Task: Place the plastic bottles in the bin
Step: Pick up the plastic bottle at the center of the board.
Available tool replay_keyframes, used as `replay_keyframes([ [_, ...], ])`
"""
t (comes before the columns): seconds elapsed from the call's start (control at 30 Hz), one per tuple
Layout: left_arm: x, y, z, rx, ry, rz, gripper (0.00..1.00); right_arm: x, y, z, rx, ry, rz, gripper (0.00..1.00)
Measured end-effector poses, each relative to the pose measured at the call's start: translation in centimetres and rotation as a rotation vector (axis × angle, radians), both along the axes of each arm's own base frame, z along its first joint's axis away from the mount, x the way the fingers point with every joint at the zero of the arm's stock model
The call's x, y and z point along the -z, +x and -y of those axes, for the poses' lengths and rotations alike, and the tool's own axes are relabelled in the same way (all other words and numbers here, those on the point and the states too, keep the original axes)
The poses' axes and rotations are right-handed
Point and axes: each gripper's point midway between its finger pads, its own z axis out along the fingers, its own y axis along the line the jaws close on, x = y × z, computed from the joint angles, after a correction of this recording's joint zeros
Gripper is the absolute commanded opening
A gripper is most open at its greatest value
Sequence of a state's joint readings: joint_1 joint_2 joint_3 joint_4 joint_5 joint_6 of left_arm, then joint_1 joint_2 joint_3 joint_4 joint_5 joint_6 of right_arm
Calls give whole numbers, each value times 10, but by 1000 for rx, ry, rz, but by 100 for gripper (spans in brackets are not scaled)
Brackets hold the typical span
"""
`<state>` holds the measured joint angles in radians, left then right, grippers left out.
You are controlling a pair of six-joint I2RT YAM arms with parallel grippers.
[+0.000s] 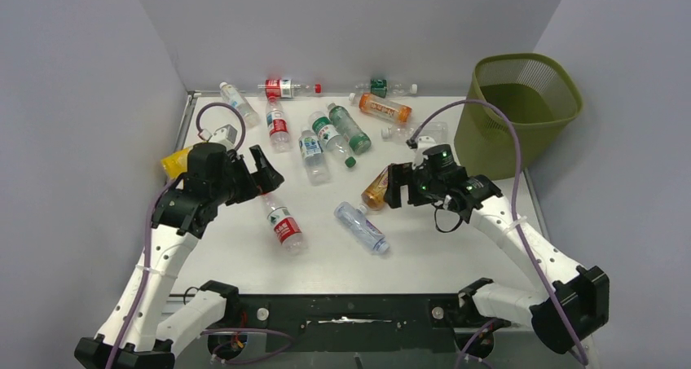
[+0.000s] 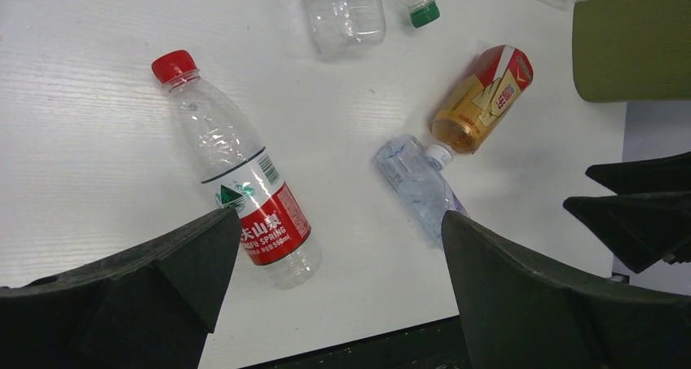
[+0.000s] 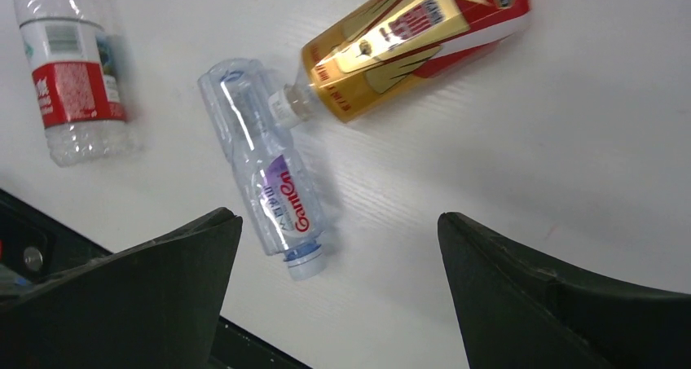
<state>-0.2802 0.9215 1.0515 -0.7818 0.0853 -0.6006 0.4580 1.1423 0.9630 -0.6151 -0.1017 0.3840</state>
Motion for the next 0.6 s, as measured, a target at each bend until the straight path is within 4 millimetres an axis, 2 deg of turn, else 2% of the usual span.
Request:
replay_keyframes([
  [0.1,2,-2,0,-3,-7,-8,98,11,-16,-24,-104,-1,-25,98],
  [0.23,3,-2,1,-5,-15,-8,98,25,-29,-50,-195,-5,-46,98],
  [0.6,11,-5,2,-5,-21,-21,98,86,-59,-84,-327,-164,-140,98],
])
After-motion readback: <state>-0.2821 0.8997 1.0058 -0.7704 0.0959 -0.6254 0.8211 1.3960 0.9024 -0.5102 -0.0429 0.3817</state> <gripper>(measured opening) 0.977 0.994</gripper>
